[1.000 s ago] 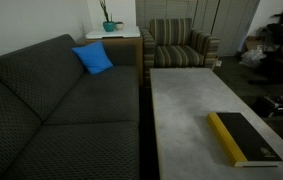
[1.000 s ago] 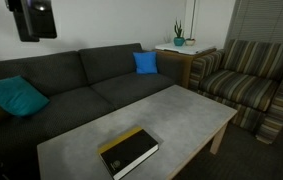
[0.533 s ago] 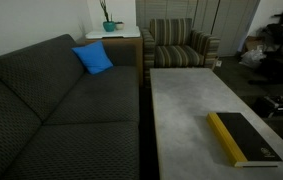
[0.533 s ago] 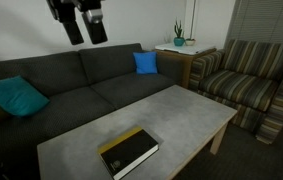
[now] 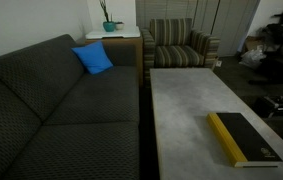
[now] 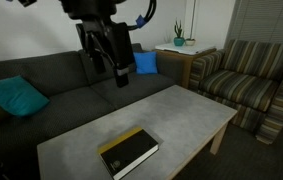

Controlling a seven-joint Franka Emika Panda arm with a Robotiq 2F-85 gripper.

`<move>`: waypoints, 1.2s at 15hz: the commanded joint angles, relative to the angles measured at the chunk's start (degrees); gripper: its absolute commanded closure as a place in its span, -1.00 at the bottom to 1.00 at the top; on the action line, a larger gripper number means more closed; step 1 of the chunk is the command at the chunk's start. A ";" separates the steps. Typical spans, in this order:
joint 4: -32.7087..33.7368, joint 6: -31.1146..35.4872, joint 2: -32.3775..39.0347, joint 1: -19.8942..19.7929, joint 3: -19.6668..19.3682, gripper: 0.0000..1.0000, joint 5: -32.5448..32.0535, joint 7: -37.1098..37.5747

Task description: Open the black and yellow book

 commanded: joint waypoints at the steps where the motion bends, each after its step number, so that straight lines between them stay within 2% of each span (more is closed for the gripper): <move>1: 0.31 -0.13 0.26 -0.99 1.09 -1.00 0.04 0.05; 5: 1.39 0.88 2.16 -0.81 1.60 -1.00 -1.36 0.18; 8: 4.82 3.25 7.18 -0.81 1.43 -1.00 0.57 -5.34; 11: 10.12 8.37 15.66 -2.31 1.91 -1.00 4.11 -12.20; 12: 11.90 10.23 18.63 -3.46 2.90 -1.00 5.53 -14.71; 13: 14.29 11.07 21.87 -5.51 5.55 -1.00 9.27 -19.62; 15: 20.01 11.04 28.70 -10.76 11.44 -1.00 11.38 -25.26; 17: 26.69 7.45 35.47 -13.71 14.40 -1.00 8.69 -26.06; 18: 19.58 9.71 28.41 -11.94 12.68 -1.00 6.97 -21.76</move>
